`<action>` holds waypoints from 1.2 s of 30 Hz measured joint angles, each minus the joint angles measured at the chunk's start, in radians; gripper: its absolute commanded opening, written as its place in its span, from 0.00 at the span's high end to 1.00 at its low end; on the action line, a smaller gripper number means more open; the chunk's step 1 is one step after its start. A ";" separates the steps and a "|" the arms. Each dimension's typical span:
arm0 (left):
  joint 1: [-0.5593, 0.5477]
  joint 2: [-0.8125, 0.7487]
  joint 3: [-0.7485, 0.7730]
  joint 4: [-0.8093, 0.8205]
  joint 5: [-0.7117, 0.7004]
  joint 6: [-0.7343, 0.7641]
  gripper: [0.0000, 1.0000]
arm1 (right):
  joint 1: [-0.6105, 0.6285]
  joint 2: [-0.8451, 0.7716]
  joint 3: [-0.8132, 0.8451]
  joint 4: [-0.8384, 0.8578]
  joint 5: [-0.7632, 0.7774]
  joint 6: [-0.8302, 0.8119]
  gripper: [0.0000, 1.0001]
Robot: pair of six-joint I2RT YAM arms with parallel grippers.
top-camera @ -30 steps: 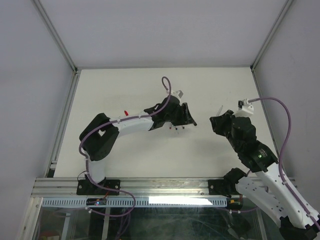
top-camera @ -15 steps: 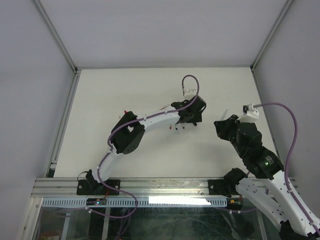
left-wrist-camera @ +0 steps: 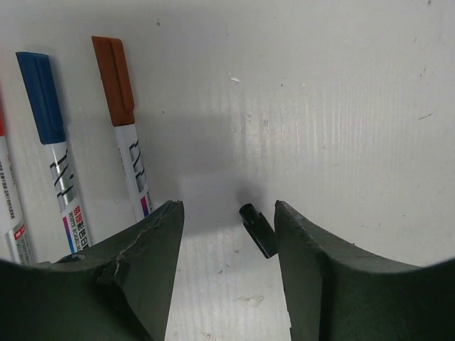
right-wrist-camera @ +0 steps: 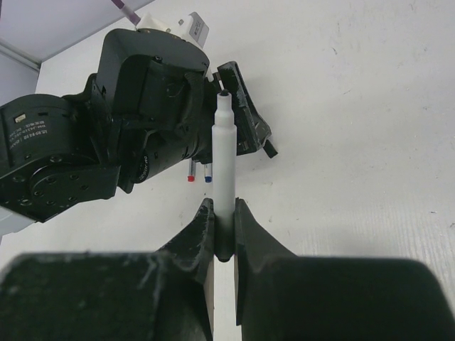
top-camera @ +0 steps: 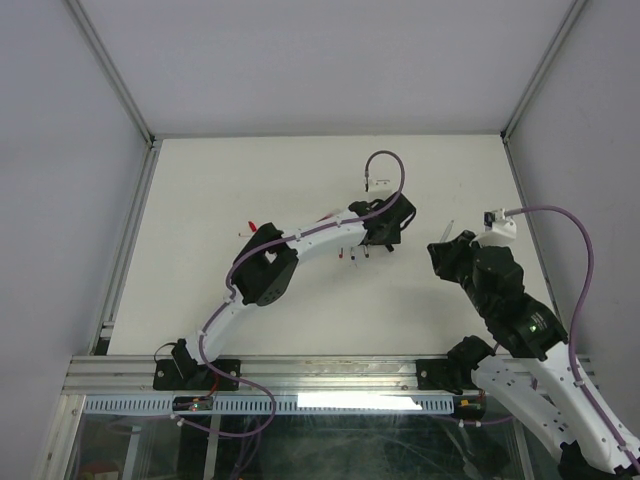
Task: Insert the pens into the pen caps
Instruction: Pick up the pen cap from the center of the board.
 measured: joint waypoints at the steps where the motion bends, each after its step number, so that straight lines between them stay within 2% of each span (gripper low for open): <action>1: 0.000 0.004 0.005 -0.005 0.000 0.000 0.45 | 0.000 0.000 -0.002 0.000 -0.001 0.000 1.00; 9: 0.000 0.042 0.055 -0.019 0.002 0.001 0.44 | 0.000 -0.001 -0.011 0.000 -0.003 0.000 1.00; 18: -0.019 0.053 0.070 -0.025 -0.002 0.010 0.50 | 0.000 -0.002 -0.013 0.000 -0.006 0.000 1.00; 24: -0.031 0.053 0.069 -0.028 0.000 0.013 0.58 | 0.000 -0.002 -0.021 0.000 -0.008 0.000 1.00; 30: -0.032 0.054 0.067 -0.037 0.002 0.027 0.75 | 0.000 -0.002 -0.026 0.000 -0.010 0.001 1.00; 36: -0.032 0.054 0.067 -0.042 0.003 0.047 0.84 | 0.000 -0.002 -0.026 0.000 -0.010 0.001 1.00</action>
